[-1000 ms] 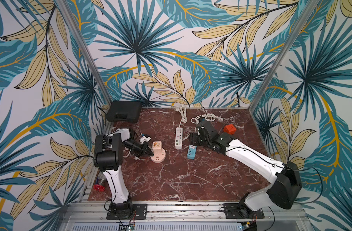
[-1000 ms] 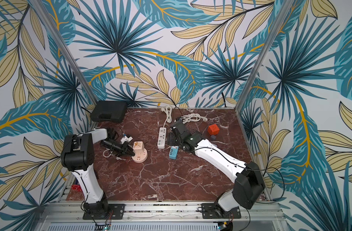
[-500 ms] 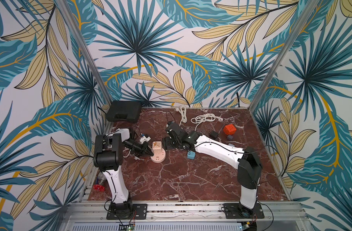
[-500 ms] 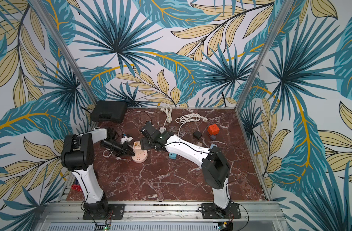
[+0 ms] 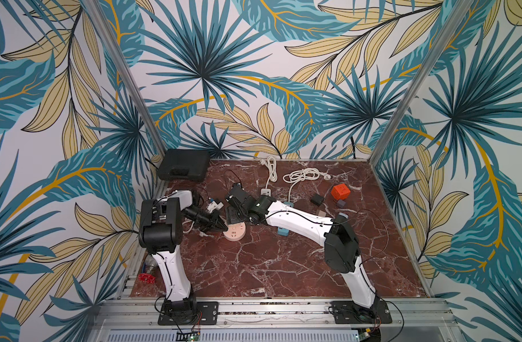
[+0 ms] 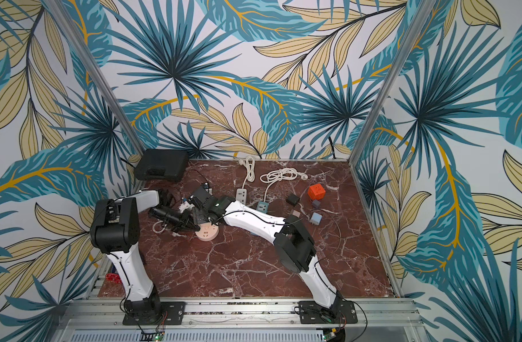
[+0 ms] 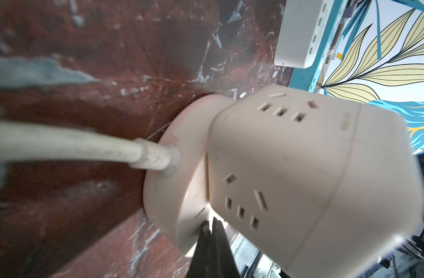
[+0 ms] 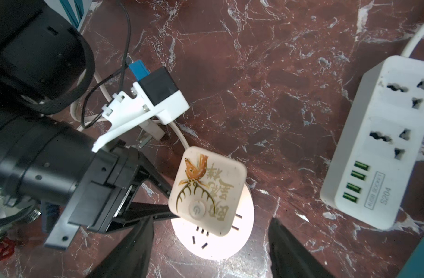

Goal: Pull the plug off the socket
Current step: Remove the plug from the socket.

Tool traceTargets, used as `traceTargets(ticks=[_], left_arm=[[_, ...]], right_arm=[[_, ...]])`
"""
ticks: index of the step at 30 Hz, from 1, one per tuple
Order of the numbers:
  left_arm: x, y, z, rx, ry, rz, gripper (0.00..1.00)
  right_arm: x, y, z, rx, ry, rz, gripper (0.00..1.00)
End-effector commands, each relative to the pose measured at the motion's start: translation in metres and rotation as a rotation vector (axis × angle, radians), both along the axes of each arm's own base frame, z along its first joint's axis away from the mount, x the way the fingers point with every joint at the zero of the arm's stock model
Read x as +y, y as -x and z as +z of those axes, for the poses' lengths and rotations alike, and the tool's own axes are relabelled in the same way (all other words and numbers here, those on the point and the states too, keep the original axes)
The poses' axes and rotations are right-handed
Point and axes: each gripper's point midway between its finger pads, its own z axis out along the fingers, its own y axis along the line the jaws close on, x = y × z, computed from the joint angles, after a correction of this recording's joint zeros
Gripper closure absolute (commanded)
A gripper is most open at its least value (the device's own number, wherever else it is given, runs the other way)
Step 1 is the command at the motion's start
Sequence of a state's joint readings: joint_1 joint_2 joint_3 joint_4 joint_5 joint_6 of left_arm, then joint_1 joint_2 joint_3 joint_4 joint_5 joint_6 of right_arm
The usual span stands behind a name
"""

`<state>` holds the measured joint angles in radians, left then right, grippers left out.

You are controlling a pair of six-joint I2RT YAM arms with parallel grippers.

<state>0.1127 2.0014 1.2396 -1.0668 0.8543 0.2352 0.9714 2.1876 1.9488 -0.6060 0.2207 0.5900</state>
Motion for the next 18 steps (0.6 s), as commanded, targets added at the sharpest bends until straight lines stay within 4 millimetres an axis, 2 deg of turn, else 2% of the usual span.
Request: traceTargets(ticks=[1,5,9,11,13,18], left_arm=[[0.022,-0.001,-0.040,-0.028,-0.162,-0.034,1.00],[0.022,0.000,-0.041,-0.025,-0.162,-0.035,1.00],[0.022,-0.001,-0.040,-0.027,-0.163,-0.034,1.00],[0.022,-0.001,-0.041,-0.028,-0.162,-0.034,1.00],[0.022,-0.001,-0.040,-0.027,-0.162,-0.033,1.00],[0.022,-0.002,-0.038,-0.032,-0.162,-0.034,1.00]], right_arm=[[-0.002,-0.003,-0.004,-0.033,0.064,0.042,0.22],[-0.008,-0.007,0.010,-0.070,0.086,0.199,0.20],[-0.022,-0.004,0.027,-0.060,0.012,0.397,0.20],[-0.030,0.002,0.024,-0.043,0.021,0.514,0.20],[-0.041,0.001,0.015,-0.052,0.104,0.588,0.20],[-0.042,0.003,0.004,-0.079,0.200,0.740,0.18]])
